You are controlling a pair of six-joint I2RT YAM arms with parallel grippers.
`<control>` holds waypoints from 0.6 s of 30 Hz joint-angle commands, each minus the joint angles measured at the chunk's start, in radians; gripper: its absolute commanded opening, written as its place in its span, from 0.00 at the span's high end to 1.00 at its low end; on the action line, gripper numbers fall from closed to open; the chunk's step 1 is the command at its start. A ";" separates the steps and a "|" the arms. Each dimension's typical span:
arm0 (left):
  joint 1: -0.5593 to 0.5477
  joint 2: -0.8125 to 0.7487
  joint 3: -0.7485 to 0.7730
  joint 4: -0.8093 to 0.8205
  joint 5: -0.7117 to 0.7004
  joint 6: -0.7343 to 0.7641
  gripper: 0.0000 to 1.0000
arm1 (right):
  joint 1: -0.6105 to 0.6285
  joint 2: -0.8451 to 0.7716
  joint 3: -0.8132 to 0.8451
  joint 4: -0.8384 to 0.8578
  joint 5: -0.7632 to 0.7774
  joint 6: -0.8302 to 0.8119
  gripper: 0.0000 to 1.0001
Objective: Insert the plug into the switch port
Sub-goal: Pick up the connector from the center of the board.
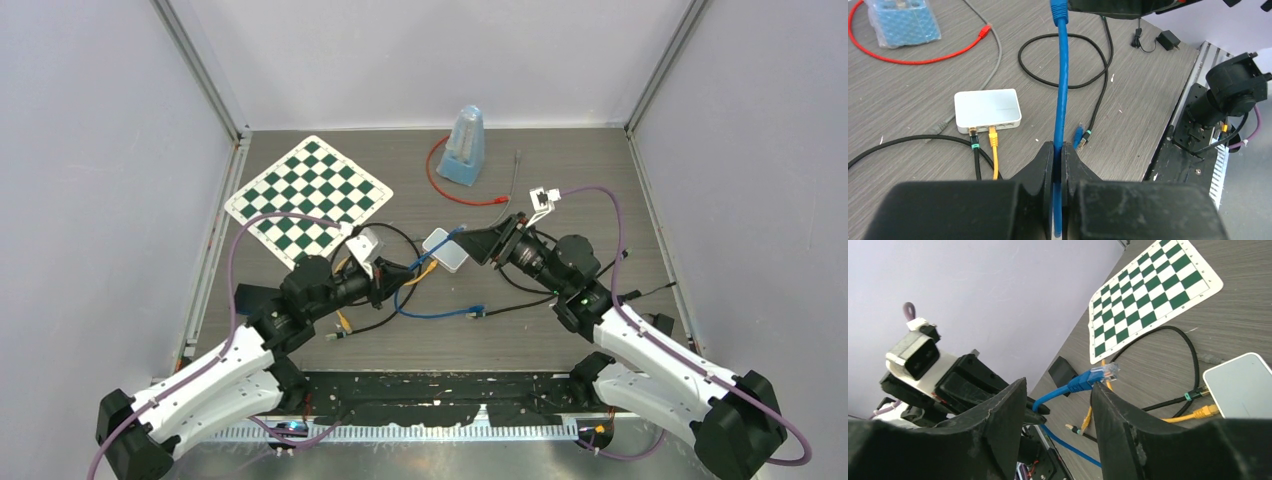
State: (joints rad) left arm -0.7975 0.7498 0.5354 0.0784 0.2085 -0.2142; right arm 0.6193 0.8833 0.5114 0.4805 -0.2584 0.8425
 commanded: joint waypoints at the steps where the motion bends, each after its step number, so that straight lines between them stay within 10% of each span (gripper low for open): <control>1: 0.000 -0.039 -0.008 0.059 0.046 0.064 1.00 | 0.003 -0.027 0.053 -0.057 0.075 -0.062 0.39; 7: 0.000 -0.082 -0.056 0.091 0.065 0.161 1.00 | 0.003 -0.032 0.137 -0.268 0.097 -0.094 0.40; 18: 0.000 -0.093 -0.072 0.077 0.063 0.281 1.00 | 0.003 -0.018 0.080 -0.146 0.023 0.067 0.63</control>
State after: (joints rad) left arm -0.7975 0.6701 0.4606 0.0998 0.2615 0.0143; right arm 0.6182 0.8700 0.5961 0.2832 -0.2005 0.8478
